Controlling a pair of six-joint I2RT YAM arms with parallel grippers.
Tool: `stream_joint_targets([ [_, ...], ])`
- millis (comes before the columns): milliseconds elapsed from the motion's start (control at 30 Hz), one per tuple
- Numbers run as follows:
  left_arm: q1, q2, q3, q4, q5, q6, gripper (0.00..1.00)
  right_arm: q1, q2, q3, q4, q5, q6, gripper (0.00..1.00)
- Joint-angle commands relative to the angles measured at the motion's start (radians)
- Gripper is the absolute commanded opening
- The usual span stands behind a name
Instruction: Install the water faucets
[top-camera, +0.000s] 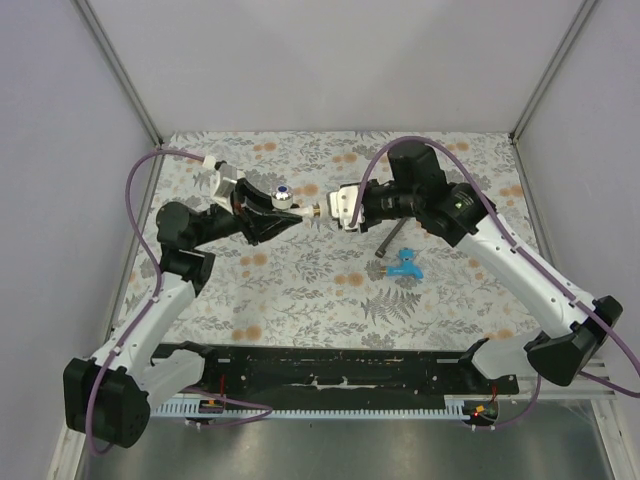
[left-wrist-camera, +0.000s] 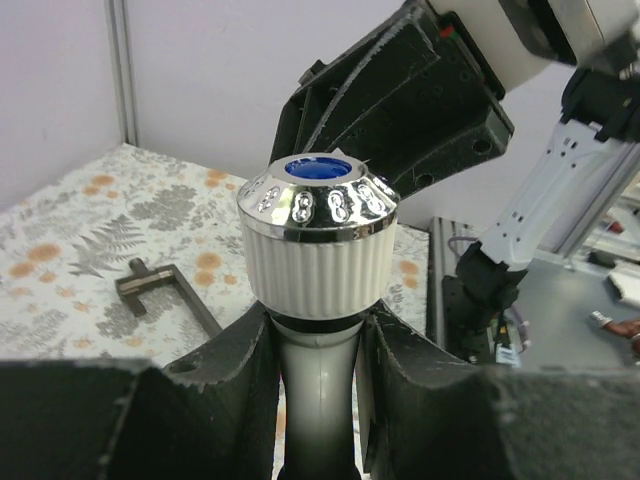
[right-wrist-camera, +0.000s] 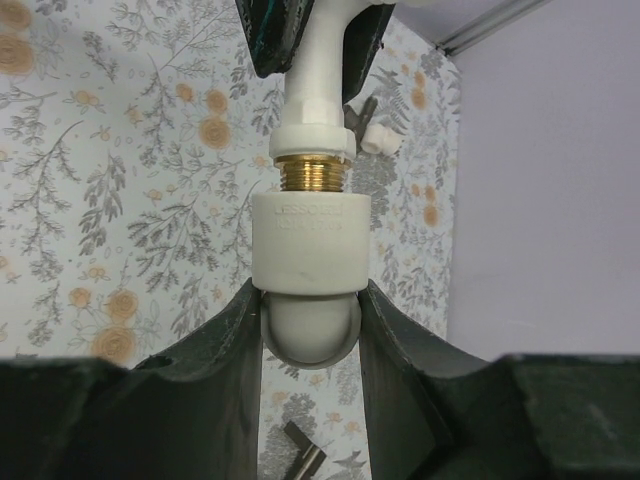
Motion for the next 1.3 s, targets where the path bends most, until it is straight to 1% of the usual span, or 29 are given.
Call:
stream_joint_targets([
  [0, -0.046, -0.013, -0.055, 0.058, 0.0, 0.222, 0.02, 0.017, 0.016, 0.087, 0.023, -0.178, 0.072, 0.0],
  [100, -0.055, -0.039, -0.08, 0.037, -0.003, 0.358, 0.02, 0.015, 0.03, 0.124, -0.033, -0.191, 0.077, 0.0],
  [200, -0.066, -0.068, -0.077, -0.072, 0.009, 0.542, 0.02, 0.009, 0.045, 0.152, -0.079, -0.219, 0.083, 0.0],
  [233, -0.071, -0.076, -0.083, -0.086, 0.012, 0.616, 0.02, 0.006, 0.05, 0.16, -0.09, -0.23, 0.087, 0.0],
  [300, -0.072, -0.084, -0.098, -0.094, 0.017, 0.701, 0.02, 0.002, 0.053, 0.169, -0.098, -0.253, 0.106, 0.0],
  [433, -0.083, -0.085, -0.123, -0.092, 0.015, 0.794, 0.02, -0.006, 0.062, 0.177, -0.115, -0.319, 0.123, 0.0],
  [533, -0.084, -0.076, -0.133, -0.094, 0.033, 0.825, 0.02, -0.02, 0.073, 0.19, -0.151, -0.378, 0.107, 0.0],
  [667, -0.089, -0.084, -0.146, -0.104, 0.044, 0.906, 0.02, -0.026, 0.105, 0.255, -0.271, -0.409, 0.054, 0.0],
  [767, -0.089, -0.104, -0.143, -0.178, 0.024, 0.995, 0.02, -0.028, 0.145, 0.325, -0.4, -0.417, -0.001, 0.0],
  [867, -0.089, -0.119, -0.146, -0.19, 0.005, 1.023, 0.02, -0.026, 0.168, 0.357, -0.457, -0.429, -0.025, 0.0],
  [1000, -0.091, -0.125, -0.147, -0.195, -0.014, 1.008, 0.02, -0.028, 0.187, 0.373, -0.483, -0.432, -0.04, 0.0],
  [1067, -0.092, -0.124, -0.143, -0.171, -0.031, 0.936, 0.02, -0.028, 0.187, 0.371, -0.481, -0.416, -0.046, 0.0],
  [1133, -0.092, -0.118, -0.132, -0.131, -0.063, 0.801, 0.02, -0.027, 0.176, 0.358, -0.452, -0.383, -0.046, 0.0],
  [1167, -0.092, -0.111, -0.121, -0.115, -0.099, 0.696, 0.02, -0.028, 0.161, 0.327, -0.416, -0.362, -0.04, 0.0],
  [1200, -0.092, -0.105, -0.109, -0.106, -0.138, 0.602, 0.02, -0.028, 0.145, 0.287, -0.356, -0.33, -0.026, 0.0],
  [1233, -0.092, -0.096, -0.094, -0.112, -0.196, 0.475, 0.02, -0.028, 0.121, 0.249, -0.301, -0.293, -0.019, 0.0],
  [1267, -0.091, -0.087, -0.069, -0.149, -0.25, 0.378, 0.02, -0.028, 0.101, 0.203, -0.226, -0.265, -0.017, 0.0],
])
